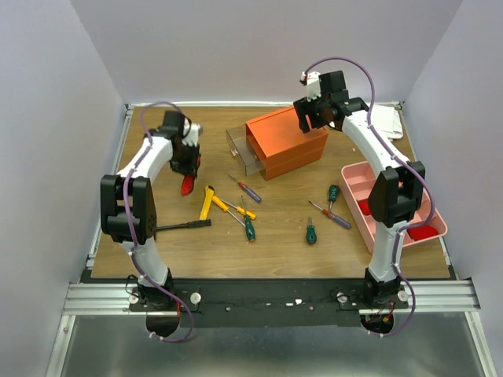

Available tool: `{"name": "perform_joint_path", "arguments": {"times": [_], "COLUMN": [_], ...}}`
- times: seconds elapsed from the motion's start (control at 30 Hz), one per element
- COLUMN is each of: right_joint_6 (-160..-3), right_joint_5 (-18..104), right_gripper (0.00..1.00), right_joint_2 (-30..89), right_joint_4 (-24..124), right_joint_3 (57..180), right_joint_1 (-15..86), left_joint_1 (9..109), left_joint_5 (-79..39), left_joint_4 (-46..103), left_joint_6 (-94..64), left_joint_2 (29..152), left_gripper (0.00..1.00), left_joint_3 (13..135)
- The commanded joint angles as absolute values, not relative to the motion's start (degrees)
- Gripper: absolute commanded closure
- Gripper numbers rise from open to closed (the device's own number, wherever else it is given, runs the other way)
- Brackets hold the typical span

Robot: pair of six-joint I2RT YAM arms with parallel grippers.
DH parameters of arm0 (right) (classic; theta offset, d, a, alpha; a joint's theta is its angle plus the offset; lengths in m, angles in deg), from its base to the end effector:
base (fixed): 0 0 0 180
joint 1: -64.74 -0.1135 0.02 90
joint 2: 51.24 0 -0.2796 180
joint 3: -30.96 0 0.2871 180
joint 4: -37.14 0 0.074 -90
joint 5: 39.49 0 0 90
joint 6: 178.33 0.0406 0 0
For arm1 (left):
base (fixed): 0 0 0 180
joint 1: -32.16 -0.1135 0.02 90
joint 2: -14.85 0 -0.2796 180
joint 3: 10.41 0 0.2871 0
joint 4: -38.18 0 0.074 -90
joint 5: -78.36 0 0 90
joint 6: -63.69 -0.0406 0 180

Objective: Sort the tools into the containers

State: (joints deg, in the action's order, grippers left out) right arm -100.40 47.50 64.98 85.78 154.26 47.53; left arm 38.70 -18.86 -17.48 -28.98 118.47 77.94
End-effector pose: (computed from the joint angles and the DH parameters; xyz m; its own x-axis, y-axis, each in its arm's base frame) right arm 0.4905 0.1542 0.3237 -0.5501 -0.3890 -0.7390 -0.4581 0.8804 -0.1224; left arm 0.3970 -0.0506 0.2016 -0.9308 0.1532 -0.3319 0.1974 0.9749 -0.1034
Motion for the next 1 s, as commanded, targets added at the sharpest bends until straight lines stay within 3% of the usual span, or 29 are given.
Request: {"name": "perform_joint_path", "arguments": {"times": [0.0, 0.1, 0.33, 0.43, 0.97], "right_joint_6": [-100.7, -100.6, -101.1, -101.2, -103.8], "right_joint_5": [48.5, 48.6, 49.5, 49.9, 52.4], "right_gripper": [0.2, 0.2, 0.19, 0.19, 0.19], "right_joint_2": [64.5, 65.0, 64.8, 63.9, 60.3], "right_joint_4": [86.5, 86.6, 86.5, 86.2, 85.2], "right_joint_3": [154.1, 154.6, 154.5, 154.0, 152.9], "right_joint_1": [47.1, 47.1, 47.1, 47.1, 47.1], "left_joint_1": [36.6, 36.6, 36.8, 37.3, 41.6], "left_joint_5": [-37.3, -48.0, -59.4, -60.2, -57.4], "left_joint_4": [-15.6, -10.9, 3.0, 11.2, 15.6], "left_joint_6": [-27.0, -22.7, -2.7, 6.2, 12.4], "left_joint_2": [114.5, 115.2, 120.4, 121.9, 129.2], "left_gripper": [1.0, 1.0, 0.99, 0.99, 0.96], "left_joint_3": [92.1, 95.6, 96.1, 94.8, 100.7]}}
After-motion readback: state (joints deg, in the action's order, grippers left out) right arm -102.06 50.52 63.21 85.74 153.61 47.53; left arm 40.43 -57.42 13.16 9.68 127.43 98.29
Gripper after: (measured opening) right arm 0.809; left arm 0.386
